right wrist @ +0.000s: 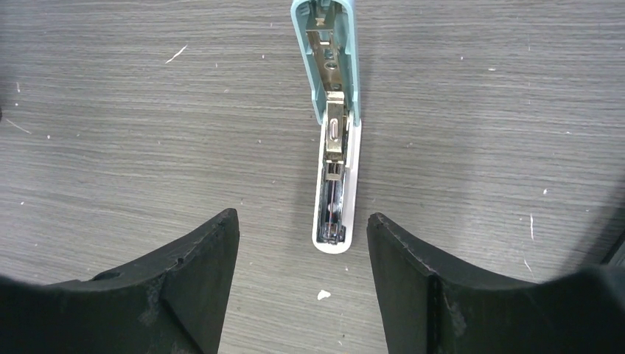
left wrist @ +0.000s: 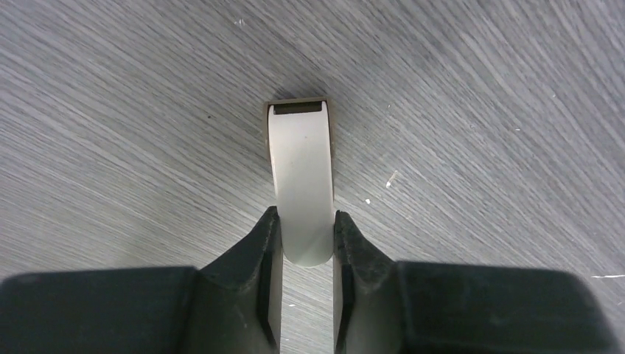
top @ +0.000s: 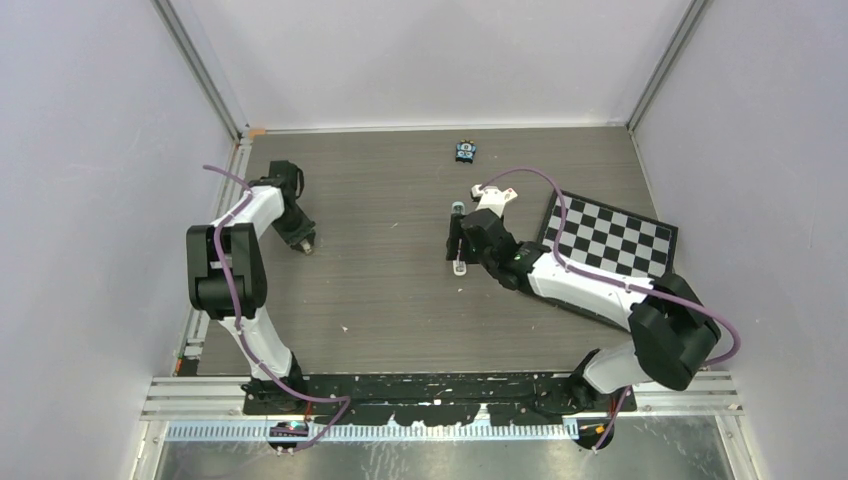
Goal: Load the staples into the stapler
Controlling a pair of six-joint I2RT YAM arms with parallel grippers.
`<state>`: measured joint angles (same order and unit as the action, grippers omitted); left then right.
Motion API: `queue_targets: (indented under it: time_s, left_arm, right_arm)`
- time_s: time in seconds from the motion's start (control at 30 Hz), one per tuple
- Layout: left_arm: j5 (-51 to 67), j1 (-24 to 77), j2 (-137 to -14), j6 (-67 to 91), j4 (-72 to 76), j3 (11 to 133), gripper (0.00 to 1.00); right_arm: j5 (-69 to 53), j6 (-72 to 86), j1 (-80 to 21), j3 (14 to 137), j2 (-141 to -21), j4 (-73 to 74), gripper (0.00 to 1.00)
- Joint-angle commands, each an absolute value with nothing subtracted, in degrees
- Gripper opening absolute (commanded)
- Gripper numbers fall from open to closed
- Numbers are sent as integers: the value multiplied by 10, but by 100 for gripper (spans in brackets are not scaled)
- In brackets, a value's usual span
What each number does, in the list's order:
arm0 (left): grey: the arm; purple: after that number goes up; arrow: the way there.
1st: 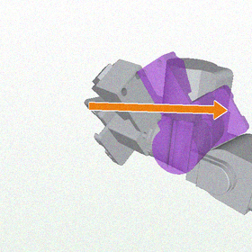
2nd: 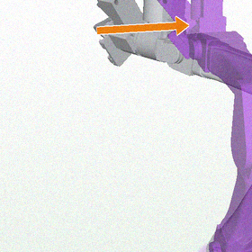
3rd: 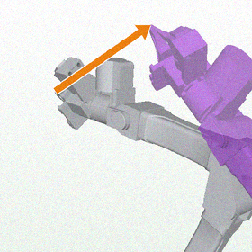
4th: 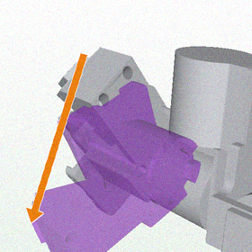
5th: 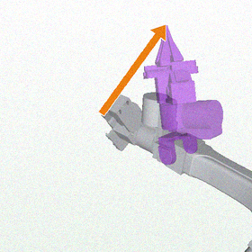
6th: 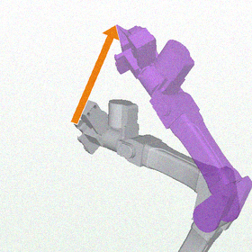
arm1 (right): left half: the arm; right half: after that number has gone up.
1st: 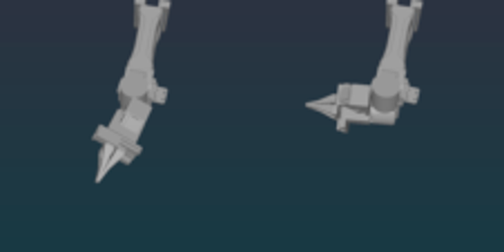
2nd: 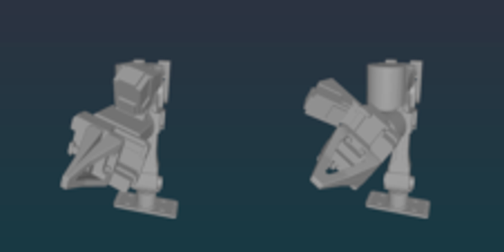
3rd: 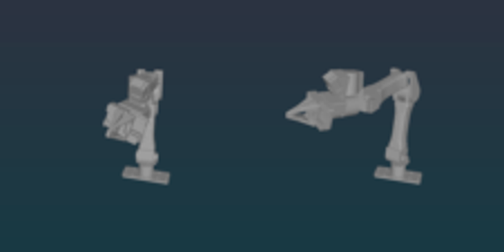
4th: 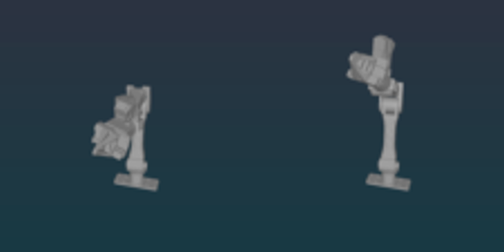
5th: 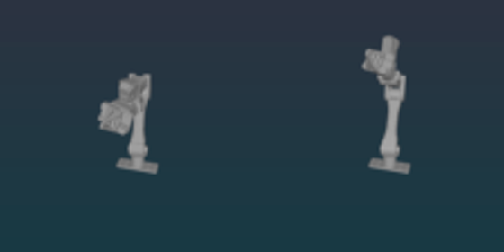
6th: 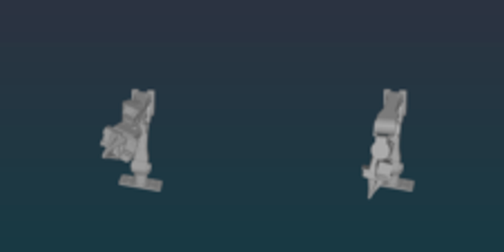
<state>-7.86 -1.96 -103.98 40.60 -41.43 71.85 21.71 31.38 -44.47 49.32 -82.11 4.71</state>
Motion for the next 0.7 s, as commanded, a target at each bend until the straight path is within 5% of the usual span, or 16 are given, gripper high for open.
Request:
queue_targets:
  time_s: [0.0,0.07,0.43,0.67]
  left_arm:
    - [-59,-22,-1009,407,-395,714,10]
    - [-37,-22,-989,400,-398,715,0]
    - [291,-20,-796,404,-318,641,0]
    - [399,22,-672,451,-217,555,0]
  right_arm:
    - [208,331,-444,491,-779,50,69]
    - [186,337,-444,488,-764,45,69]
    - [-12,325,-451,473,-752,-112,76]
    - [32,321,-522,545,-824,-129,73]
